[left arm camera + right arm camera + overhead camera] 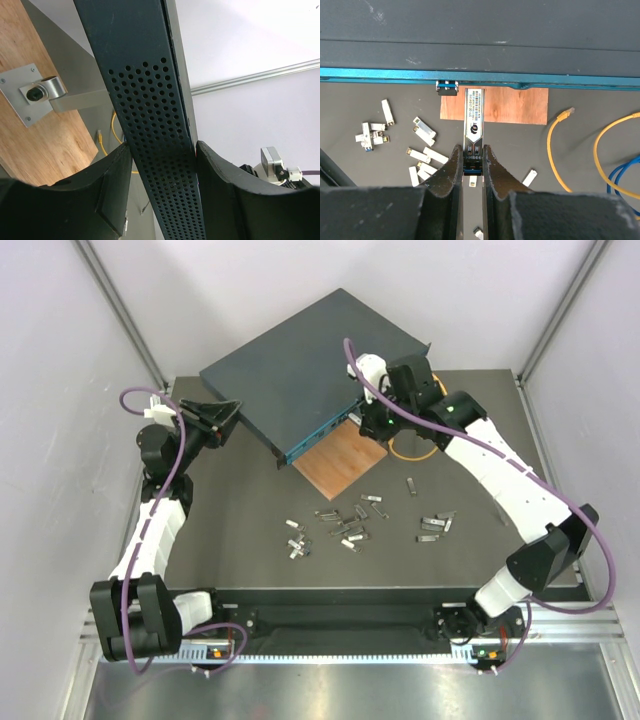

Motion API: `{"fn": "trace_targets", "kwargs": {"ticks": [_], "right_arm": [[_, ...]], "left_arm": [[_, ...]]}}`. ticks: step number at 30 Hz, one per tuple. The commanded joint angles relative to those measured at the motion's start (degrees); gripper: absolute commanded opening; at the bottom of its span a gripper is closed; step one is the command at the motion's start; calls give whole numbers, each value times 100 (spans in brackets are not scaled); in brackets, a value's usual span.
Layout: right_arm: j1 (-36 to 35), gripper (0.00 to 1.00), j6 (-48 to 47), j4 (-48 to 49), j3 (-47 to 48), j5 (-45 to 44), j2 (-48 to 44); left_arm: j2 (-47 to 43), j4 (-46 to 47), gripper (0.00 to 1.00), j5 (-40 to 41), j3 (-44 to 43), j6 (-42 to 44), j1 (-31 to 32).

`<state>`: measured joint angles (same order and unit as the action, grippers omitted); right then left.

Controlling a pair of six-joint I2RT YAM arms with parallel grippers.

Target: Insert the plug into the switch port

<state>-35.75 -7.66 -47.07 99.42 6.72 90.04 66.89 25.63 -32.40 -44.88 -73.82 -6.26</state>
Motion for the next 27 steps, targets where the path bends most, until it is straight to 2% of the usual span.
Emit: {"fn": "trace_targets", "kwargs": {"ticks": [1, 13, 27], "right_arm": [[-152, 0, 54, 189, 306, -74, 66], [-178, 0, 81, 260, 456, -479, 84], [-389, 0, -60, 268, 403, -373, -162]], "left_arm": [[-10, 206, 0, -293, -214, 360, 266], [17, 223, 0, -302, -223, 377, 266], [26, 250, 0, -328, -205, 351, 257]]}}
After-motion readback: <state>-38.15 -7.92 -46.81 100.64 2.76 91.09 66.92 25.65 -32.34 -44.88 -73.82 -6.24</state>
